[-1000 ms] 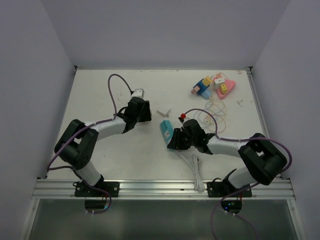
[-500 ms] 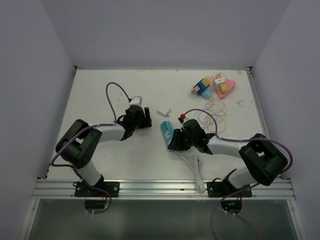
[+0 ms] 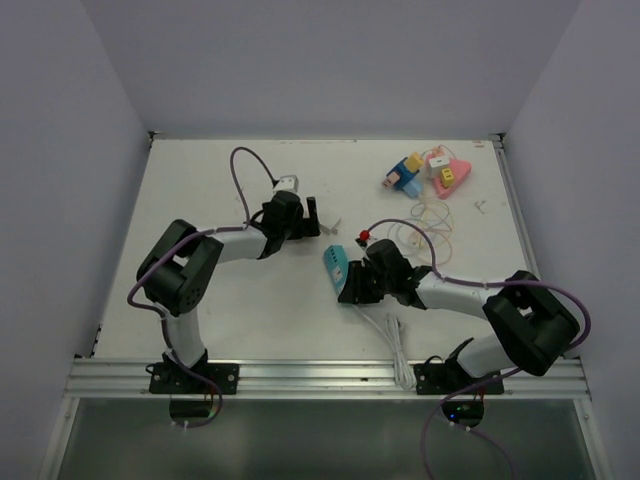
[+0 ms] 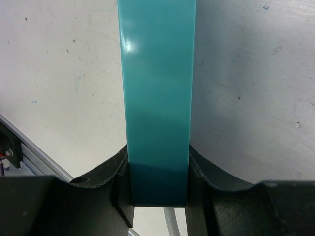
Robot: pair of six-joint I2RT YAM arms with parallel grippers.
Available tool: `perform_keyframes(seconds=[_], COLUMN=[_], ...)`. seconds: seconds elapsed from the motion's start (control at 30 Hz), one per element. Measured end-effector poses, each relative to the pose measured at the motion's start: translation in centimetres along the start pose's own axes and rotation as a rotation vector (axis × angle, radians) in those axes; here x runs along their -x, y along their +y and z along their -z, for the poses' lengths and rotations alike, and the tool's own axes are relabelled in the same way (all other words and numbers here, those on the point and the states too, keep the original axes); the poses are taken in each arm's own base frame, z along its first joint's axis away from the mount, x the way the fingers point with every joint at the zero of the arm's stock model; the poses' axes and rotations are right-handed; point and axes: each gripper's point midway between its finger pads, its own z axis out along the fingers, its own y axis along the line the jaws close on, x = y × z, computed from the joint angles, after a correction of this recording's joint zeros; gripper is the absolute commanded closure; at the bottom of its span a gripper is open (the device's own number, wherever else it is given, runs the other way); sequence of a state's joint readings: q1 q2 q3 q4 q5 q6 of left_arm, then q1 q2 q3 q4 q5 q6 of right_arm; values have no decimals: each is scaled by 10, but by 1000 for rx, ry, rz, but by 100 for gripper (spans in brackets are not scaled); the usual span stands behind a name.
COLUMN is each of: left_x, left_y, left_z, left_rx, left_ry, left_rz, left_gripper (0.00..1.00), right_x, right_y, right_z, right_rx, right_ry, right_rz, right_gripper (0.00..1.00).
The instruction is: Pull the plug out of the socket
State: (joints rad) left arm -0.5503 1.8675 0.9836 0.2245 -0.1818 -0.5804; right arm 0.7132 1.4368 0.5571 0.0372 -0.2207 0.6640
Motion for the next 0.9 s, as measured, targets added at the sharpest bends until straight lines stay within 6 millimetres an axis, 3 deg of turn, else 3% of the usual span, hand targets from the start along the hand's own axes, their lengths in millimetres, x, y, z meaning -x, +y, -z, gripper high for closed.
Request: perform_keyframes(seconds=[0.1, 0.2, 0.37, 0.5, 0.6, 0.63, 0.73, 0.8, 0.9], left_x=[0, 12, 66, 104, 121, 124, 122, 116, 107], left_y=[2, 3, 14, 43, 75, 87, 112, 121, 135], left_z=[8, 27, 80, 135, 178, 192, 229, 248, 272], left_rx=[12, 20, 28, 69, 127, 157, 231, 257, 290], left_ry=[19, 17, -71, -158, -234, -259, -322, -355, -430], left_rz=[-3, 4, 59, 119, 162, 171, 166, 152, 140], left_gripper=[1, 0, 1, 0, 1, 0, 0, 0, 0], right_x=[-1, -5, -18, -18, -12, -10, 6, 18, 29], right_y=[1, 8, 40, 75, 105, 115, 144, 157, 163], right_z=[0, -4, -20, -43, -67, -75, -94, -100, -98], right_rx=[-2, -1, 28, 47, 65, 74, 98, 105, 92], right_ry=[8, 34, 101, 133, 146, 148, 121, 98, 72], right_rz=[12, 35, 109, 172, 213, 223, 252, 271, 300], right_gripper=[90, 90, 89, 82, 60, 46, 26, 18, 13])
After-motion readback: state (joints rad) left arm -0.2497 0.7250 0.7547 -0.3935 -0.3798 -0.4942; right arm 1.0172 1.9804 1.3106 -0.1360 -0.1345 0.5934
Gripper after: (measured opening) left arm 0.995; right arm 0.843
